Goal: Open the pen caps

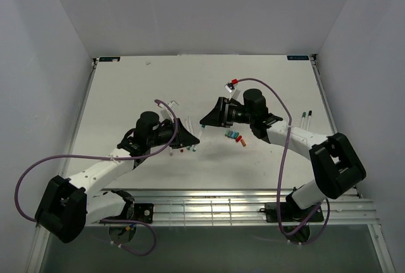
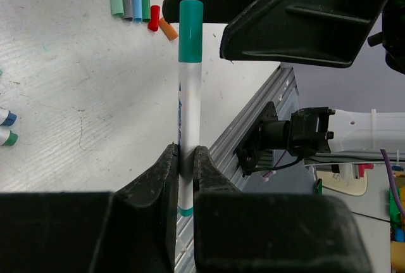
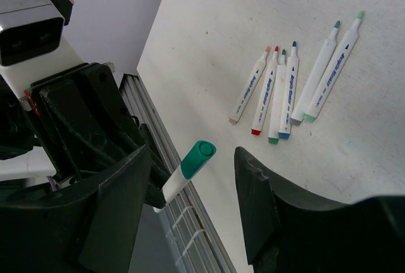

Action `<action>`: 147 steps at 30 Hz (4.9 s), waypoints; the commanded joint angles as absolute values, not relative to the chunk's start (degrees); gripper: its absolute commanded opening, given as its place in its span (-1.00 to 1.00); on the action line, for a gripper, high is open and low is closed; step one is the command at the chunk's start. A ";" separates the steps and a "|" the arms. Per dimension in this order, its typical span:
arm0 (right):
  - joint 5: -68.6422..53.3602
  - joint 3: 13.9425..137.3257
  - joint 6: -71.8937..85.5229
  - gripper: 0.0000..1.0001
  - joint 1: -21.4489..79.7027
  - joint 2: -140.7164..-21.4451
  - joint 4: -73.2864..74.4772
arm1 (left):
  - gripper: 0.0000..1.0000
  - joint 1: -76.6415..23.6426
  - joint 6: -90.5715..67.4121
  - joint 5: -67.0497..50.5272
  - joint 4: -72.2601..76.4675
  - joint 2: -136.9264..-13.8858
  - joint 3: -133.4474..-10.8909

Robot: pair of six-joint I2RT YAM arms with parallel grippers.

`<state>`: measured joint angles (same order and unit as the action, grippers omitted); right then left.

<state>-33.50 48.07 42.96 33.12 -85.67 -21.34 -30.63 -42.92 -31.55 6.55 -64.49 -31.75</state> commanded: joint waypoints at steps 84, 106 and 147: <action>1.32 54.24 24.44 -0.85 31.12 -83.59 14.06 | -0.88 -37.45 -39.12 20.92 -28.30 -64.06 -40.87; 0.62 43.07 20.57 -0.67 22.68 -84.72 11.43 | -0.56 -24.26 -37.53 10.73 -17.67 -79.89 -39.20; 8.42 59.84 17.14 -0.07 -1.89 -80.50 28.74 | 0.96 -24.17 -35.24 -4.91 -21.36 -59.16 -43.16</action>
